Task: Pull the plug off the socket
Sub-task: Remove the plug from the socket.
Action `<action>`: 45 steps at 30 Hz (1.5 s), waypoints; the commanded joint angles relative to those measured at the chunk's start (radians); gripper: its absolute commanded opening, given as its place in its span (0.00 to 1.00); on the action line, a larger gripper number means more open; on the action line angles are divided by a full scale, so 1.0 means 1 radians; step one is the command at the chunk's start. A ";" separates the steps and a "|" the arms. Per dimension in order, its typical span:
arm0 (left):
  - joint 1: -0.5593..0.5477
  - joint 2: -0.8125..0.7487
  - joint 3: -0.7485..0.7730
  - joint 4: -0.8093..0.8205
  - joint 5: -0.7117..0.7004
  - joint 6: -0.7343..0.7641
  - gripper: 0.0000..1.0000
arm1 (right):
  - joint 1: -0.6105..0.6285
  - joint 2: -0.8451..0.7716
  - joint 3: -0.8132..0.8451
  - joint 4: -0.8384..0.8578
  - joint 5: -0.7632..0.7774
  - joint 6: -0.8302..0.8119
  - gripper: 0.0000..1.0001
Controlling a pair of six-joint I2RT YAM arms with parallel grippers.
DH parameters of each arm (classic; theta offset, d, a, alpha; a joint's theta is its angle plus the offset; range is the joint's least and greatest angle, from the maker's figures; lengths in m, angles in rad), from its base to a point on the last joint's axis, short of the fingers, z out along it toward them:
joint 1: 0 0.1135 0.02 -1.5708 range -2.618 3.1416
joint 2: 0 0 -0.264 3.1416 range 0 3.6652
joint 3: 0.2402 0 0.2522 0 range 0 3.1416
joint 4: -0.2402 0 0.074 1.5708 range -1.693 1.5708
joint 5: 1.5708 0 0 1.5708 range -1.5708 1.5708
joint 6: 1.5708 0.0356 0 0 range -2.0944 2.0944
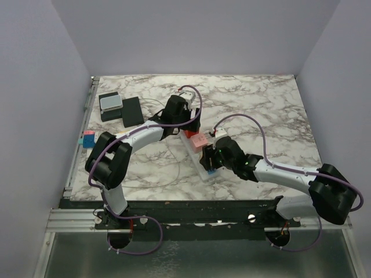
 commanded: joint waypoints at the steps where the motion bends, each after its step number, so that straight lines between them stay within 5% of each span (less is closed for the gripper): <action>1: -0.008 0.005 0.008 -0.042 -0.051 -0.010 0.95 | 0.006 0.031 0.010 0.037 -0.080 -0.011 0.00; 13: -0.032 -0.067 -0.015 -0.042 -0.249 0.028 0.99 | 0.006 0.069 0.026 0.052 -0.101 -0.013 0.00; 30: -0.059 -0.026 -0.005 -0.079 -0.209 0.013 0.99 | 0.006 0.053 0.016 0.041 -0.082 0.000 0.00; 38: -0.084 0.022 0.027 -0.142 -0.303 0.024 0.99 | 0.006 0.051 0.016 0.050 -0.078 0.008 0.00; 45: -0.084 0.027 0.031 -0.147 -0.312 0.009 0.83 | 0.006 0.058 0.020 0.051 -0.073 0.010 0.00</action>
